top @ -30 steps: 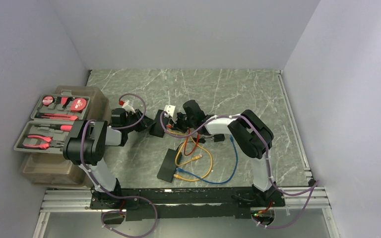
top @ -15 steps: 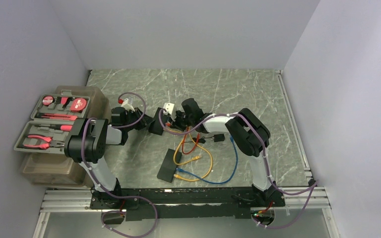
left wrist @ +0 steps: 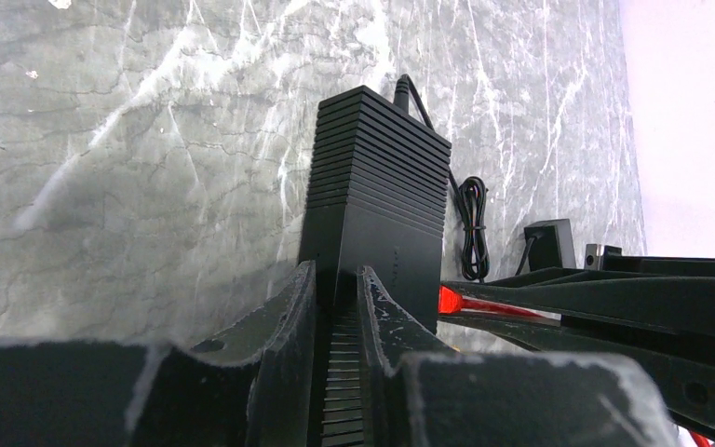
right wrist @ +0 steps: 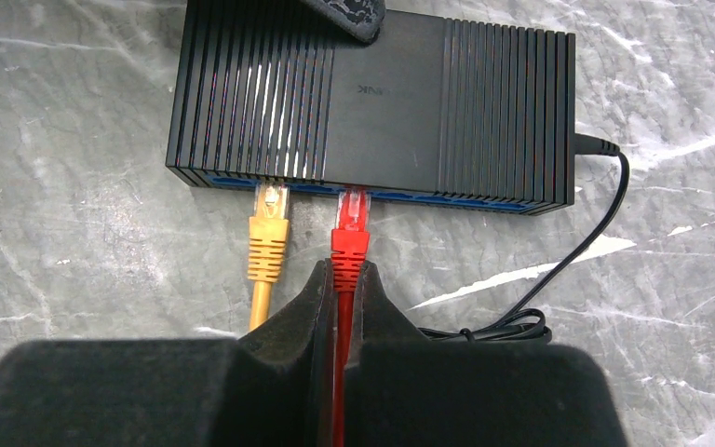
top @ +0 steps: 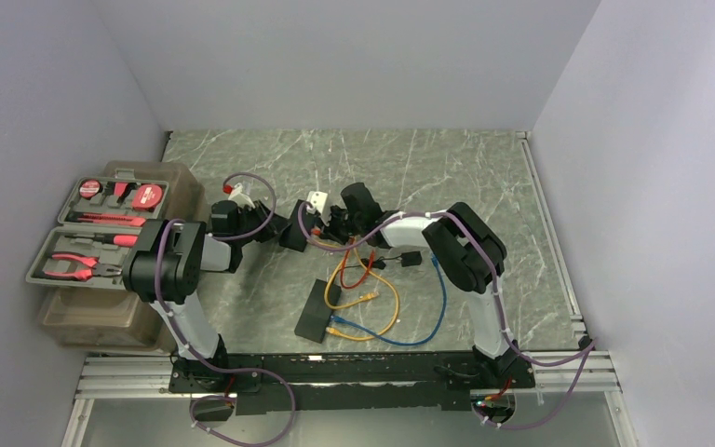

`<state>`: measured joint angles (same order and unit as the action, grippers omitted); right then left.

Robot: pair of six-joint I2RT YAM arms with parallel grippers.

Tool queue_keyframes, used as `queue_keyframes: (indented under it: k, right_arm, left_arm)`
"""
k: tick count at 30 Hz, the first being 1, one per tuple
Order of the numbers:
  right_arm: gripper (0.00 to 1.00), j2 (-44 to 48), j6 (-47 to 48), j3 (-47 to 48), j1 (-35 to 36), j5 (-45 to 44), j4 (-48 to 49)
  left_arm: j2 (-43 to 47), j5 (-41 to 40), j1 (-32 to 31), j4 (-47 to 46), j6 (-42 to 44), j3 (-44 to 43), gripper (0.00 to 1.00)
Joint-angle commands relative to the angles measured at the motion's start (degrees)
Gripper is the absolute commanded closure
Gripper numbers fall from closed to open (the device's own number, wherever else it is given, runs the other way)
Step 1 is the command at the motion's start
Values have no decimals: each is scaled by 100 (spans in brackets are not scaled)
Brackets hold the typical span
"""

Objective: Insert the plug into the switch port
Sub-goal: Insert the connector into the switch port.

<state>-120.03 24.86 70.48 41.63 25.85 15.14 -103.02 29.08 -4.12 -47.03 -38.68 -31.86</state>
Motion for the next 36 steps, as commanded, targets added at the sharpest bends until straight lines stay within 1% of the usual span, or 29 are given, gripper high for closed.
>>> queue_keyframes:
  k: [1,21,26,34,36]
  right_arm:
    - [100,98,31,578,182,596,1167]
    - [100,158,82,756,181,679,1296]
    - [100,261,159,628,176,722,1173]
    - [100,618,369,32,185,706,836]
    - [100,729,416,-131,180,691,765]
  left_arm:
    - [-113,1054,-573,172,-331,88,81]
    - [12,1344,-958,-466,-717,618,83]
    - [216,1258,-946,-140,-563,528,82]
    - [530,1067,-649,377,-380,328,66]
    - [553,1039,-562,426,-402,291,58]
